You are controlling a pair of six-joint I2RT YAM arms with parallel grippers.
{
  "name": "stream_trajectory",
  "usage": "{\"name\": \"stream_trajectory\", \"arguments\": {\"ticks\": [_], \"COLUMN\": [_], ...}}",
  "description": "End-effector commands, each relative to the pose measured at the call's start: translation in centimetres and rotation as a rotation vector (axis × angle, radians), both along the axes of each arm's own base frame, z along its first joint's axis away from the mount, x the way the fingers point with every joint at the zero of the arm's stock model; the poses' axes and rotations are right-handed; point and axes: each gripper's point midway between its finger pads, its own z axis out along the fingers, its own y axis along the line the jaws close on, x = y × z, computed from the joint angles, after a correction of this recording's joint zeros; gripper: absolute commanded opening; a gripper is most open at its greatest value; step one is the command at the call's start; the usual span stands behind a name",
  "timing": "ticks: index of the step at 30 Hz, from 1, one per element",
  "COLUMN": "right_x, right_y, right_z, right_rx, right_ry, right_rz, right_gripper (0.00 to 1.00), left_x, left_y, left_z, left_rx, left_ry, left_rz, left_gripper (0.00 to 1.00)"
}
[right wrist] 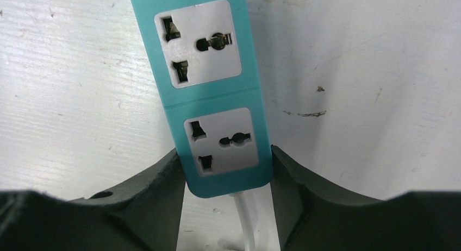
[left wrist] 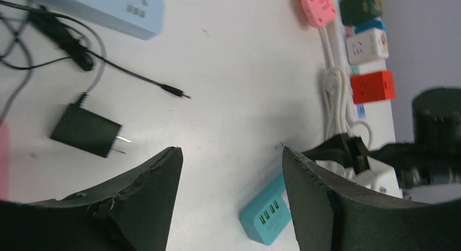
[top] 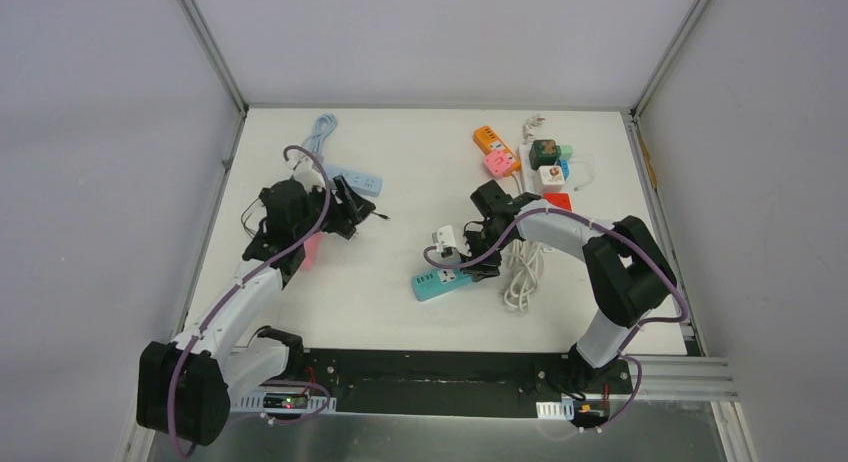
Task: Pull the plug off the socket
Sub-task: Place the plug at the center of the board.
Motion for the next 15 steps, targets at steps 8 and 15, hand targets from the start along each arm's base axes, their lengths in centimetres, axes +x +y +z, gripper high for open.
{"name": "stream_trajectory", "arguments": {"ticks": [8, 15], "right_x": [-0.7, -0.7], "right_y": [-0.3, -0.3], "right_z": [0.2, 0.2], "right_rx": [-0.010, -0.012], "right_ry": [0.047, 0.048], "right_rz": [-0.002, -0.002], "right_gripper": [0.53, 0.53], "left_x": [-7.4, -9.6], "left_y": [-7.1, -8.9], "left_z": [1.9, 0.5], "left_rx": [0.060, 0.105], "left_ry": [-0.459, -0.545], "left_rz": [-0.323, -0.426], "left_gripper": [0.73, 0.83]}}
